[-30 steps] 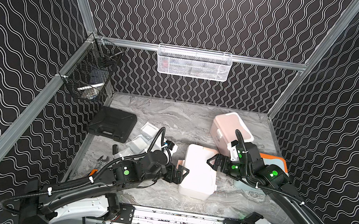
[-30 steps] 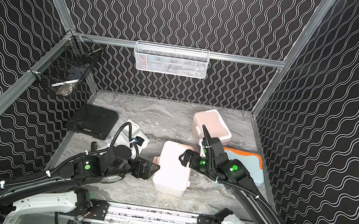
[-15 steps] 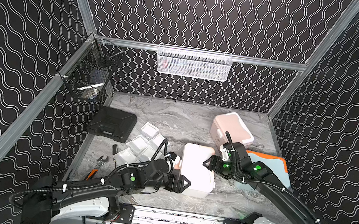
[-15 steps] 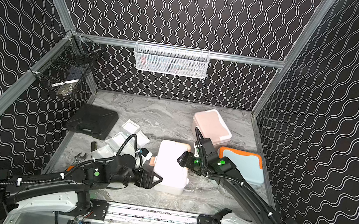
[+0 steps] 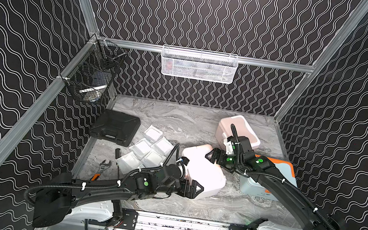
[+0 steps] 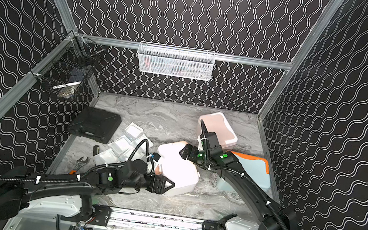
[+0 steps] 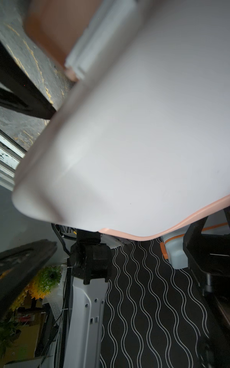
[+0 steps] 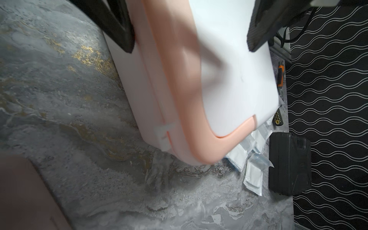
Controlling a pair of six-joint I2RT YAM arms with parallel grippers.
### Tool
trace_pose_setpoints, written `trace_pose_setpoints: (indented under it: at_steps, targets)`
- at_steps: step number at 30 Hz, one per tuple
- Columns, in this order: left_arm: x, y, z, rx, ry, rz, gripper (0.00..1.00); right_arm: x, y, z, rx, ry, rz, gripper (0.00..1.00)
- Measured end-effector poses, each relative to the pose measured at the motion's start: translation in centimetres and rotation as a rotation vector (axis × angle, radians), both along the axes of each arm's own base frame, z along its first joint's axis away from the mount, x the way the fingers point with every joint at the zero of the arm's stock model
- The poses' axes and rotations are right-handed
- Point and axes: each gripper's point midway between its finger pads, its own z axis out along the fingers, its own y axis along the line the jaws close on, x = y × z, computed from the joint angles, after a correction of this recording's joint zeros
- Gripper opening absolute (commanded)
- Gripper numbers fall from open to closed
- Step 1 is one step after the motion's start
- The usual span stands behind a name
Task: Open first aid kits and take out gauze
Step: Adjust the first aid kit at the center of the board, then close the lid of the first aid kit.
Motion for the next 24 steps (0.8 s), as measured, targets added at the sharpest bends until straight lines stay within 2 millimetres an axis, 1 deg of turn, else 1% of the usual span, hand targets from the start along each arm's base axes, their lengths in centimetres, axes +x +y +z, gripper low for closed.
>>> trace_pose_setpoints:
  at_steps: [3, 6, 10, 13, 16, 19, 21, 24]
  targets:
    - [0.2, 0.4, 1.2, -0.018, -0.028, 0.017, 0.99, -0.3, -0.6, 1.1, -0.012, -0.025, -0.003, 0.98]
    - [0.1, 1.3, 2.0, -0.021, -0.045, 0.032, 0.99, -0.8, -1.2, 2.3, -0.027, -0.054, 0.003, 0.99]
    - [-0.2, 3.1, 3.1, -0.011, -0.073, 0.063, 0.99, -1.5, -1.9, 4.4, -0.024, -0.101, 0.009, 0.97]
    - [-0.3, 4.9, 4.0, 0.016, -0.101, 0.098, 0.99, -1.9, -2.0, 5.9, -0.012, -0.131, 0.022, 0.93]
    - [-0.4, 6.6, 4.6, 0.035, -0.132, 0.132, 0.99, -2.3, -1.3, 6.6, 0.003, -0.139, 0.054, 0.9]
    - [-0.3, 7.9, 4.8, 0.056, -0.153, 0.155, 0.99, -2.9, 0.0, 6.8, 0.003, -0.131, 0.111, 0.86]
    - [0.0, 8.2, 4.4, 0.086, -0.151, 0.162, 0.99, -3.5, 1.3, 6.8, -0.014, -0.119, 0.16, 0.85]
    - [1.1, 8.1, 3.5, 0.102, -0.12, 0.169, 0.99, -4.3, 3.6, 7.2, -0.041, -0.136, 0.233, 0.82]
